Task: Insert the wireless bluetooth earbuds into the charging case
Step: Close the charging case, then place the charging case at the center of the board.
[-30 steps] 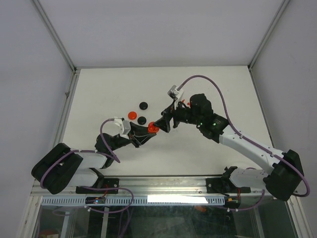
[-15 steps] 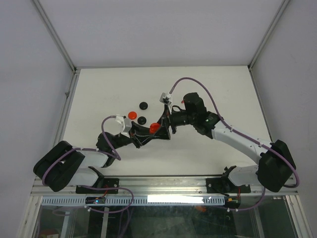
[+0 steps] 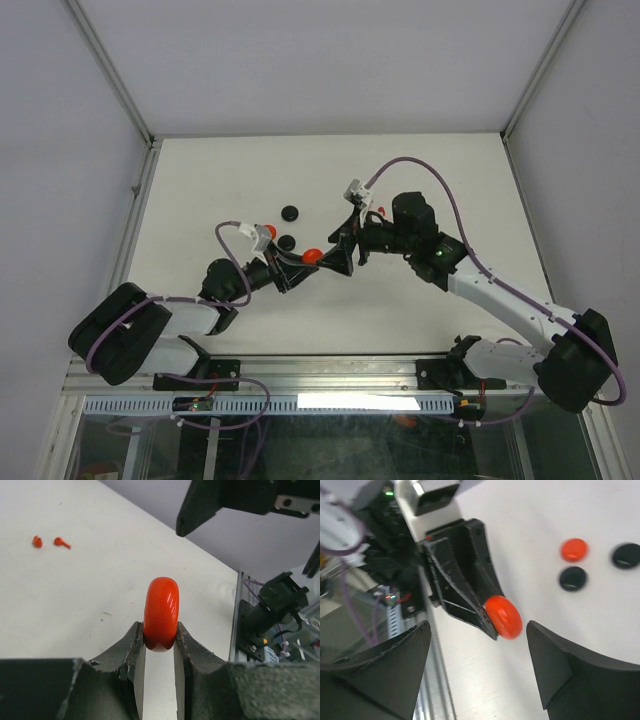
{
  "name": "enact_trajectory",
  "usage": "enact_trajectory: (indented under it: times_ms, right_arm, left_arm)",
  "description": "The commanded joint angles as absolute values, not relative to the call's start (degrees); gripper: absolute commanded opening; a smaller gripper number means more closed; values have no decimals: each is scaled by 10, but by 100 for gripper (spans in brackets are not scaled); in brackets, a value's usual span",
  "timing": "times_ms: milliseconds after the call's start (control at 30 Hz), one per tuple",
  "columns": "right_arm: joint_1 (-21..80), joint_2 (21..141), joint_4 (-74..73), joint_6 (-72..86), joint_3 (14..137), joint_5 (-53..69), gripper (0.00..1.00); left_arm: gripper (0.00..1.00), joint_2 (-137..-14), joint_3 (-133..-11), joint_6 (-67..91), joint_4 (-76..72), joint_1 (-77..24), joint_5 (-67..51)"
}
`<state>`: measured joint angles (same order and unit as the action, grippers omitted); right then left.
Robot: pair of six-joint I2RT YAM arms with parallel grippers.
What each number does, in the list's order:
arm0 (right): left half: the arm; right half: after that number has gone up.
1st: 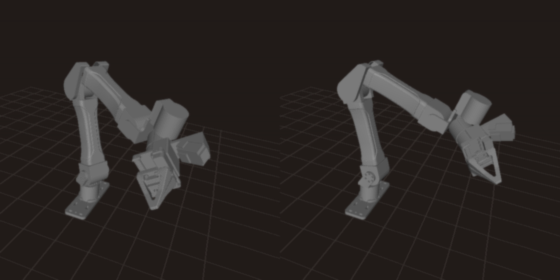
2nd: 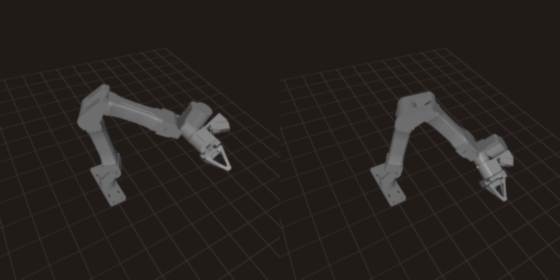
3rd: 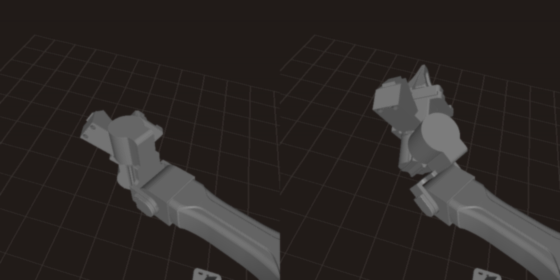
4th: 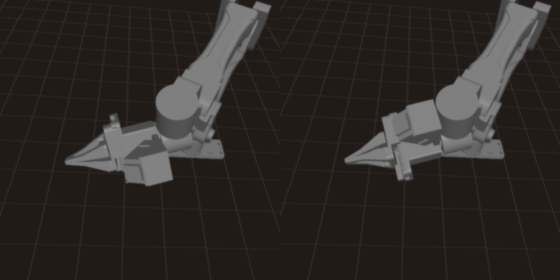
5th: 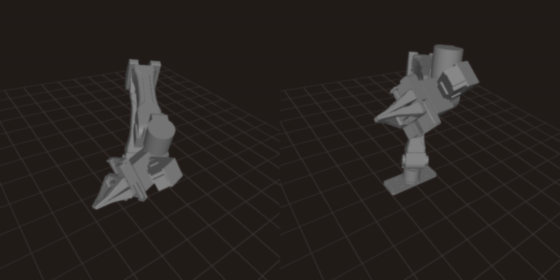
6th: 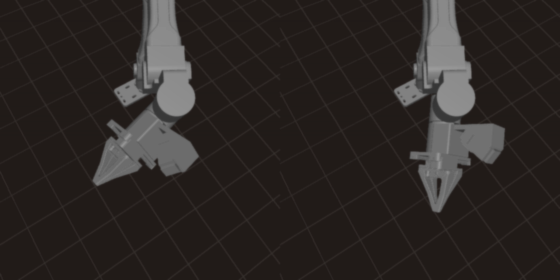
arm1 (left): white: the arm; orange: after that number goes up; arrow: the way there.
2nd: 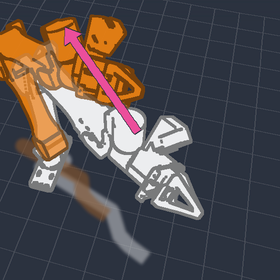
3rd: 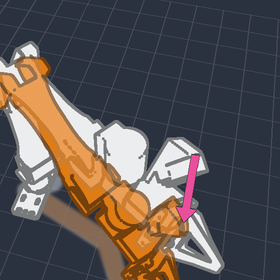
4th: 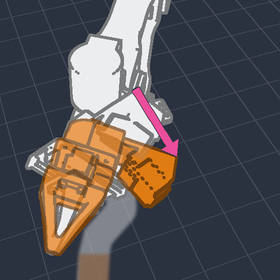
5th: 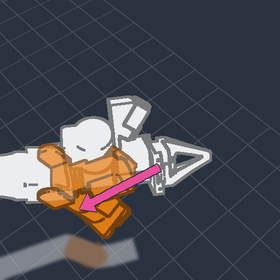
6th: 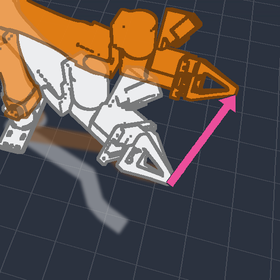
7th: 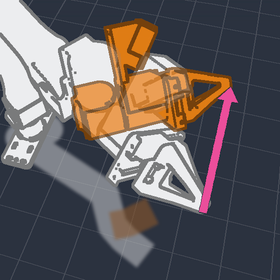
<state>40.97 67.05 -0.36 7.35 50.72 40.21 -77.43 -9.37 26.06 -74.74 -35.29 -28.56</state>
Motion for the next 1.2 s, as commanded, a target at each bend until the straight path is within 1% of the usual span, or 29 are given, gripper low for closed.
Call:
enact_trajectory:
  times_ms: [0, 67, 200, 400, 600, 700, 833, 967, 1000, 1033, 1067, 1100, 1167]
  right_arm:
    - [406, 633, 6, 60, 473, 195, 80]
    - [406, 625, 21, 67, 449, 131, 80]
    - [406, 618, 73, 83, 390, 46, 80]
    - [406, 625, 151, 99, 326, -58, 80]
    - [406, 629, 205, 103, 292, -102, 80]
    - [406, 639, 215, 103, 287, -115, 80]
    - [406, 642, 223, 102, 281, -124, 80]
    - [406, 648, 227, 102, 281, -125, 80]
    - [406, 650, 228, 102, 281, -124, 80]
    - [406, 651, 228, 102, 281, -124, 80]
    - [406, 653, 229, 103, 282, -123, 80]
    - [406, 654, 230, 102, 281, -122, 80]
    - [406, 655, 230, 103, 281, -122, 80]
  left_arm:
    - [1, -740, -145, 298, -586, -355, -192]
    - [2, -737, -165, 306, -519, -355, -168]
    - [5, -754, -204, 320, -423, -354, -120]
    - [8, -841, -278, 337, -326, -353, -98]
    - [12, -926, -333, 372, -288, -346, -101]
    - [16, -954, -356, 380, -265, -345, -101]
    - [25, -966, -375, 381, -230, -345, -90]
    - [27, -962, -381, 380, -196, -343, -79]
    - [33, -959, -381, 379, -187, -343, -77]
    - [43, -955, -382, 377, -179, -343, -74]
    - [55, -951, -383, 374, -171, -343, -71]
    - [58, -947, -384, 372, -164, -343, -70]
    - [60, -936, -387, 368, -147, -342, -66]
